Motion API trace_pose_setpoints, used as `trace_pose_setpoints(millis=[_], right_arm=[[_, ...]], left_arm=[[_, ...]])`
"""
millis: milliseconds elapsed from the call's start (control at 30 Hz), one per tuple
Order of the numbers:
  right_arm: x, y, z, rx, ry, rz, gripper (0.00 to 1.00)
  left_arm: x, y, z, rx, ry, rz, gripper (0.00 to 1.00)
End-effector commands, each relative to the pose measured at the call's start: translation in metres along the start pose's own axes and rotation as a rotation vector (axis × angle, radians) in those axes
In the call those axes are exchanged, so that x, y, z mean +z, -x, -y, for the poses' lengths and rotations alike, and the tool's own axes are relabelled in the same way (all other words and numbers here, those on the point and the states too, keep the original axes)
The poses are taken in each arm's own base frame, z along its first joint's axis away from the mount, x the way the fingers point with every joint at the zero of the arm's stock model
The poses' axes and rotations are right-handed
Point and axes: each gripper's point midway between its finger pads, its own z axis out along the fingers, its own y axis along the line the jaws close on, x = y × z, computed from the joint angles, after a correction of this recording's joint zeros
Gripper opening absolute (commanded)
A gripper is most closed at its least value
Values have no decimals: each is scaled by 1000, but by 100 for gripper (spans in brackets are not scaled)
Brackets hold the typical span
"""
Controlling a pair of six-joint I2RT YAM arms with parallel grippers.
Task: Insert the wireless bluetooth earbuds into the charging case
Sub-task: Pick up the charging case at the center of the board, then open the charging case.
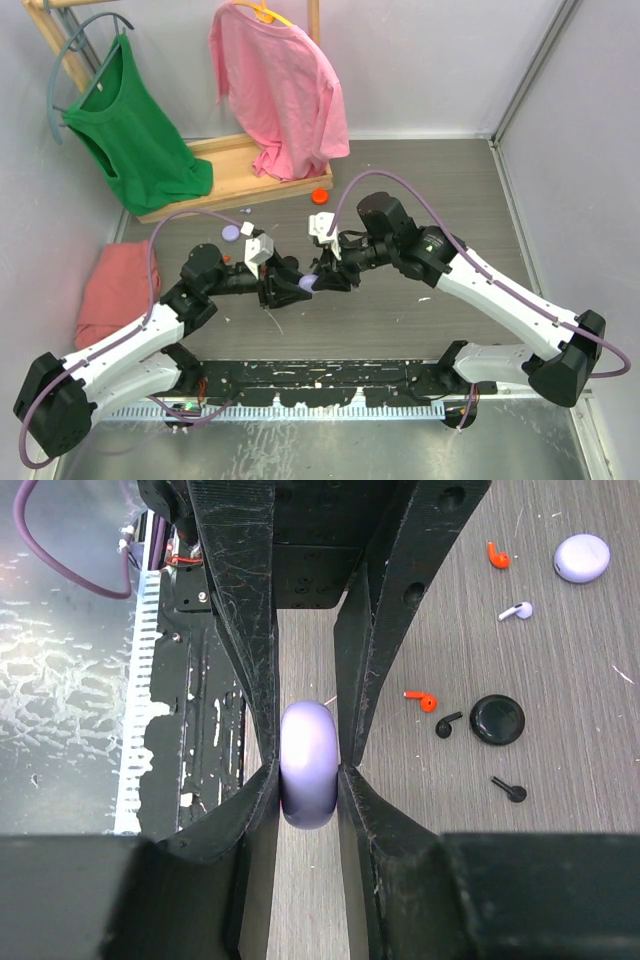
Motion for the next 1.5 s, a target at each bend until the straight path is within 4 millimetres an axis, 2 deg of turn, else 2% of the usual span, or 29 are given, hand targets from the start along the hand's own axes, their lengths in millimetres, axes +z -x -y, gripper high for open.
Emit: trace_pose_setpoints(millis=[0, 333, 467, 600, 767, 1100, 1467], right_arm=[[-13, 33, -4, -79, -17, 99, 1], [-8, 30, -4, -67, -3, 100, 1], [-9, 33, -6, -75, 0, 115, 1], [-8, 32, -6, -73, 2, 115, 3], [-10, 30, -4, -71, -19, 108, 23], [-13, 26, 3, -68, -73, 99, 44], [-18, 27, 17, -55, -167, 96, 46]], left_arm=[[-2, 22, 4, 80, -3, 77, 39], [-1, 31, 7, 81, -12, 116, 37], [0, 29, 5, 68, -9, 112, 34], [1, 28, 3, 61, -3, 109, 21], [0, 26, 5, 84, -14, 96, 1], [-6, 26, 11, 171, -31, 103, 0], [-5, 17, 16, 233, -46, 83, 0]])
